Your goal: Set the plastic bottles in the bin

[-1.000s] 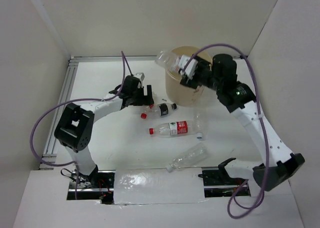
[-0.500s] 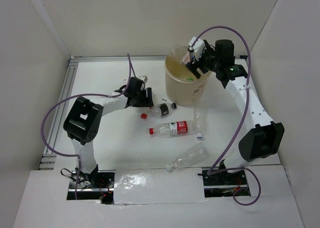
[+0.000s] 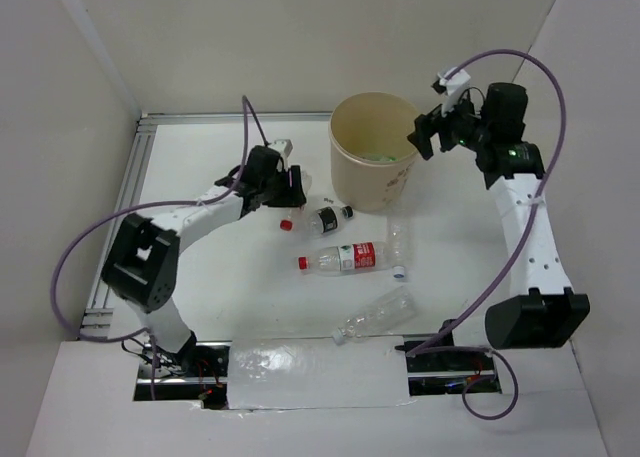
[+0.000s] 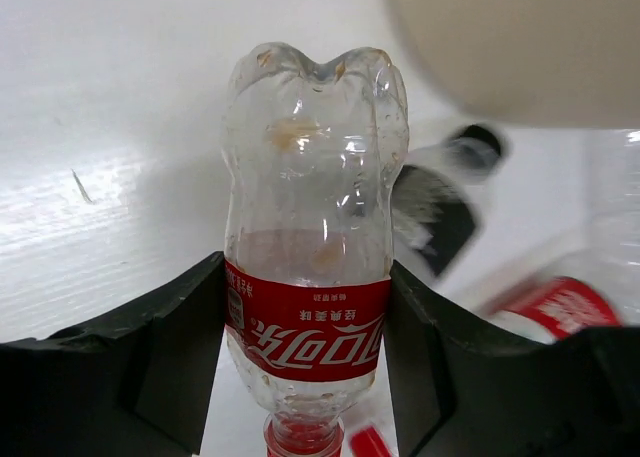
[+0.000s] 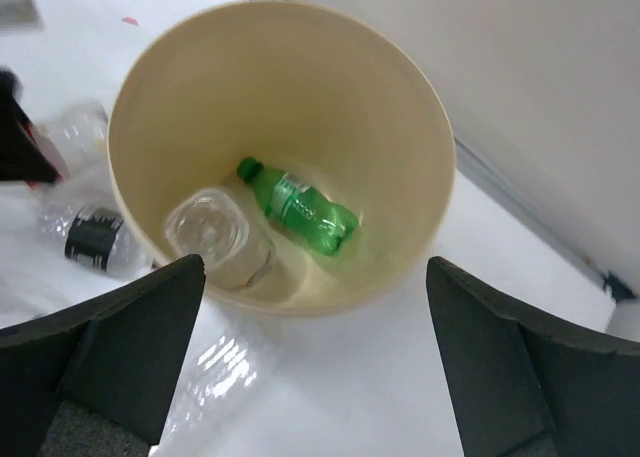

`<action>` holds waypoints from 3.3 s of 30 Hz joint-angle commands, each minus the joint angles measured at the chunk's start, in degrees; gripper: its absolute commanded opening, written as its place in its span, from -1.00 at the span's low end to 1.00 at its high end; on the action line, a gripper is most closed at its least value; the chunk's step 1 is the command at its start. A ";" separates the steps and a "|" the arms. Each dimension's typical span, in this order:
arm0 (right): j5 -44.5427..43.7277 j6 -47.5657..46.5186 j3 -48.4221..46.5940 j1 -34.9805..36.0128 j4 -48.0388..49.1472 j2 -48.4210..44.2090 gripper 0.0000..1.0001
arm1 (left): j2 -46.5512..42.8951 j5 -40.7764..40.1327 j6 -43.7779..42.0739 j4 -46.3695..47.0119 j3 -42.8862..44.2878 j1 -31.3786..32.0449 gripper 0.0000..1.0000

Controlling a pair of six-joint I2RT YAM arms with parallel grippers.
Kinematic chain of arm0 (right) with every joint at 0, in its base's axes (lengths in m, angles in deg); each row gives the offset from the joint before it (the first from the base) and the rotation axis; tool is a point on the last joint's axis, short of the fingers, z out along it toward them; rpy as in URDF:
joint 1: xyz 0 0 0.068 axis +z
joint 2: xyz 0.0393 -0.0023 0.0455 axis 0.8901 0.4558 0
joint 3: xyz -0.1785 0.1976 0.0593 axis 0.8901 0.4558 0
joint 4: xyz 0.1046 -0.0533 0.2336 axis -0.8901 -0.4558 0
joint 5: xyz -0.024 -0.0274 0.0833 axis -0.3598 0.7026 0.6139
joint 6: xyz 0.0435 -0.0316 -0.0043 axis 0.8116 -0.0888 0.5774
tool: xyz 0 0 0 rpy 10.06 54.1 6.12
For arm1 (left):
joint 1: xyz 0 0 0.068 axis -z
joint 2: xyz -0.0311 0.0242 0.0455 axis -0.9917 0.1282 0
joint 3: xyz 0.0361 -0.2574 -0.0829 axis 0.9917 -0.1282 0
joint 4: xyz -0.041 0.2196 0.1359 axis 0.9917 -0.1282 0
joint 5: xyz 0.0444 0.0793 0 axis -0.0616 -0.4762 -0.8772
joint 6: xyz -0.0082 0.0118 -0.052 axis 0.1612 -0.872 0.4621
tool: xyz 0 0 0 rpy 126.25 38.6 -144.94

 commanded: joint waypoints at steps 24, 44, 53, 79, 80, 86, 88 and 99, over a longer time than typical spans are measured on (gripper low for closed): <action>13.76 16.15 33.87 -11.96 -4.77 -3.24 1.00 | 20.74 -7.70 -0.43 -5.23 60.36 13.20 0.96; -9.03 39.64 43.65 -2.19 12.42 5.84 -0.22 | -31.09 -11.58 -8.70 -0.40 -8.27 28.56 0.91; -2.95 26.81 31.79 -12.81 -2.70 -12.80 -0.64 | -25.50 -6.66 -8.70 14.25 -19.26 42.37 0.94; 9.01 29.17 -4.87 4.29 26.99 14.42 -0.18 | -1.24 -13.42 -8.52 20.69 -12.24 49.67 0.96; 9.01 29.17 -4.87 4.30 26.47 15.82 -0.16 | -1.23 -13.42 -8.52 20.69 -12.24 49.68 0.96; 10.49 29.44 -9.79 5.44 27.24 16.54 -0.35 | 1.93 -13.42 -7.90 20.17 -11.63 50.21 0.91; 10.50 29.96 -12.07 5.97 28.65 16.54 -0.35 | 2.54 -13.42 -7.90 20.78 -11.63 50.21 0.91; 5.15 32.60 -19.82 9.93 33.58 26.73 -0.04 | 6.94 -11.84 -7.90 19.55 -10.04 50.21 0.27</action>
